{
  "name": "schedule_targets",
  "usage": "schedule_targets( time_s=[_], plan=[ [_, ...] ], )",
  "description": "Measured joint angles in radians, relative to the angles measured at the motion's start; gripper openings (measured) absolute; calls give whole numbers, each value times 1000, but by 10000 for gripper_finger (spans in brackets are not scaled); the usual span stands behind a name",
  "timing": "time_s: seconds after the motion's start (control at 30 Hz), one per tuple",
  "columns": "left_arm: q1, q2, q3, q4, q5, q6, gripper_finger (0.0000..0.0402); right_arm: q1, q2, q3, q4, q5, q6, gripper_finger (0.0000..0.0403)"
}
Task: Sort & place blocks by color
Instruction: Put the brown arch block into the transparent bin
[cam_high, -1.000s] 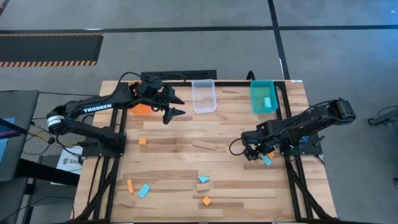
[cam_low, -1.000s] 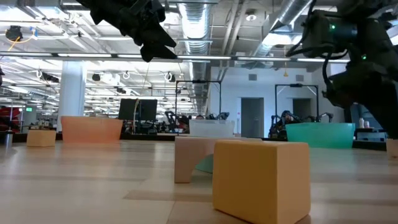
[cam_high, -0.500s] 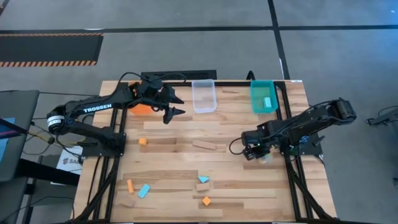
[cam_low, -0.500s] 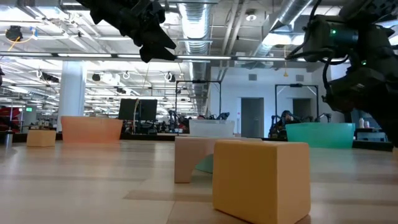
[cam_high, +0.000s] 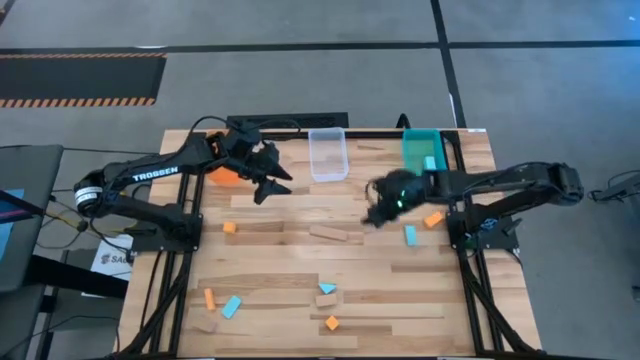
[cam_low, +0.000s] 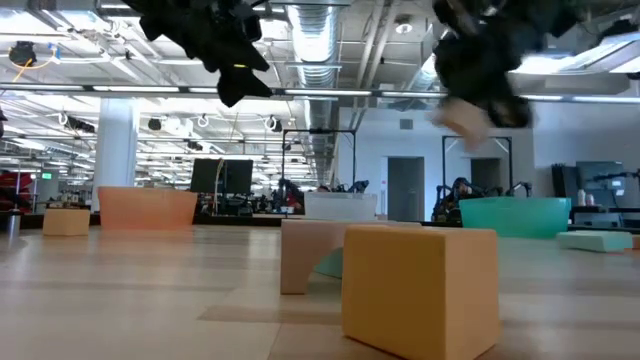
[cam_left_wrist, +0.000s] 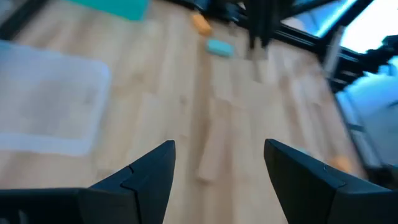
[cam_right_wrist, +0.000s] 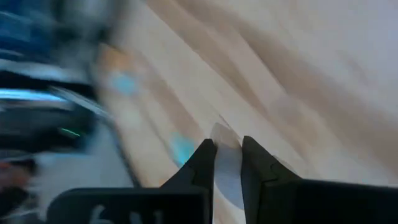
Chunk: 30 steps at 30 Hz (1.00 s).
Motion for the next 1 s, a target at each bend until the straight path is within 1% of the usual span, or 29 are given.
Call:
schedule_targets(
  time_s=[0.07,0.17,0.23,0.33,0.43,0.5,0.57,0.7,0.77,0.83,0.93,1.0],
  plan=[
    [13,-14,0,-31,27,0,233,-59,5,1,177,-1,-72,42],
    [40,-54,0,-64,24,2,233,-158,37,4,382,-1,-175,42],
    [64,-91,0,-89,1,-1,233,-226,68,1,443,-1,-223,41],
    [96,-150,0,-99,-63,-25,233,-314,145,1,539,-2,-296,41],
    [107,-194,2,-84,-123,-53,233,-386,258,1,626,-14,-310,40],
    [108,-207,1,-80,-145,-70,233,-424,346,19,684,-47,-318,40],
    [106,-213,1,-77,-150,-84,233,-459,427,67,680,-81,-335,40],
    [88,-212,1,-94,-203,-109,233,-494,578,207,618,-123,-381,40],
    [75,-213,1,-104,-231,-109,233,-498,631,287,547,-112,-421,40],
    [63,-226,-15,-112,-257,-111,233,-498,671,369,437,-77,-464,40],
    [57,-281,-119,-21,-281,-163,233,-500,724,473,265,-29,-535,43],
    [57,-319,-211,57,-292,-230,233,-503,757,534,203,-23,-579,46]
  ],
)
